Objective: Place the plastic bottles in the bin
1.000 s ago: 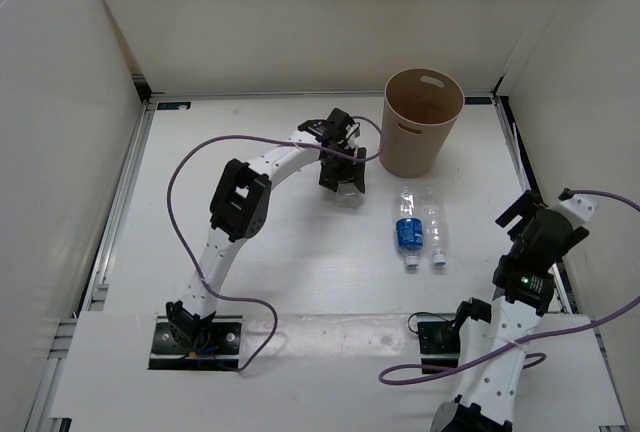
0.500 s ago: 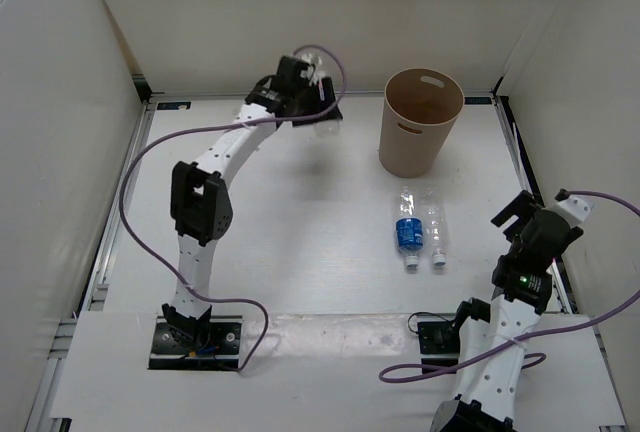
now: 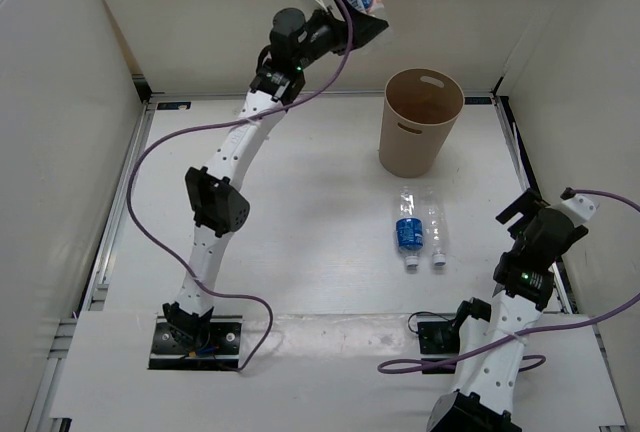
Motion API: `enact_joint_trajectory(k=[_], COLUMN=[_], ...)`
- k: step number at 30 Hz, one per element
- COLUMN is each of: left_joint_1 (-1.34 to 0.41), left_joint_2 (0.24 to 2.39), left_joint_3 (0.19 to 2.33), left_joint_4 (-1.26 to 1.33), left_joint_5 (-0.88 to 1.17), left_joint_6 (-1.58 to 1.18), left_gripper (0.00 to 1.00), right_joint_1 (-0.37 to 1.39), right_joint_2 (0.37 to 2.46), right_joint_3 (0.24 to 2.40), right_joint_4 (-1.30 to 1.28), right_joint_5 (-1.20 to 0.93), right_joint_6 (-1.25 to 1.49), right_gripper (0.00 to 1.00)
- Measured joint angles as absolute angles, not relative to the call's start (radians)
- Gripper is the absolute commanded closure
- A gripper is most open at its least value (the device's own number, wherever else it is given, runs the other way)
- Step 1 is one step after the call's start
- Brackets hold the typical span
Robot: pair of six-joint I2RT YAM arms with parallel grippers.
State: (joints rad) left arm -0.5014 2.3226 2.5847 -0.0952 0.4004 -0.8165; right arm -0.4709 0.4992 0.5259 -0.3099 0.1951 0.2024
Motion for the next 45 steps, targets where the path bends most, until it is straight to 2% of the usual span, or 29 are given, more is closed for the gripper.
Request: enact_joint_trajectory(k=[10,15,17,19,23,25,31,45], left_joint_1=[-0.618,-0.658,-0.672,-0.683,-0.695,-0.698,-0.699,-0.688], left_joint_2=[2.462,2.497,2.497,2.497,2.497,2.497,2.497,2.494], left_joint_3=[2.634,2.648,2.648,2.649,2.649,2.650,2.664,2.658], left_joint_4=[-0.127,-0.167,-0.190,-0.209,-0.254,-0.265,-0.285,-0.279], left_joint_5=[0.356,0.337,0.330,0.325,0.307,0.297,0.269,0.243], left_joint_6=[-0.789,-0.758,-0.731,-0.700,-0.646,-0.633,-0.613,-0.609], left_gripper=[0.31,0.25,0.19,0.18,0.07,0.05,0.01,0.01], right_joint_1=[-0.483,-0.483,-0.483,-0.483,-0.483,-0.483,-0.483,-0.462], right_joint_2=[0.500,0.500,0.500,0.500,0.500,0.500,0.500,0.499], right_joint_3=[0.526,0.526,0.526,0.526,0.526,0.526,0.526,0.526], right_joint_4=[-0.303,-0.303,-0.303,-0.304,-0.304,-0.304,-0.304,-0.304], right_joint_5=[0.194,0.196,0.196,0.196,0.196,0.196,0.196,0.162], right_joint_6=[0.202,0.202,0.202,0.202,0.202,0.202,0.201,0.195], right_gripper=[0.10,0.10,0.10,0.10,0.10,0.10,0.10,0.10])
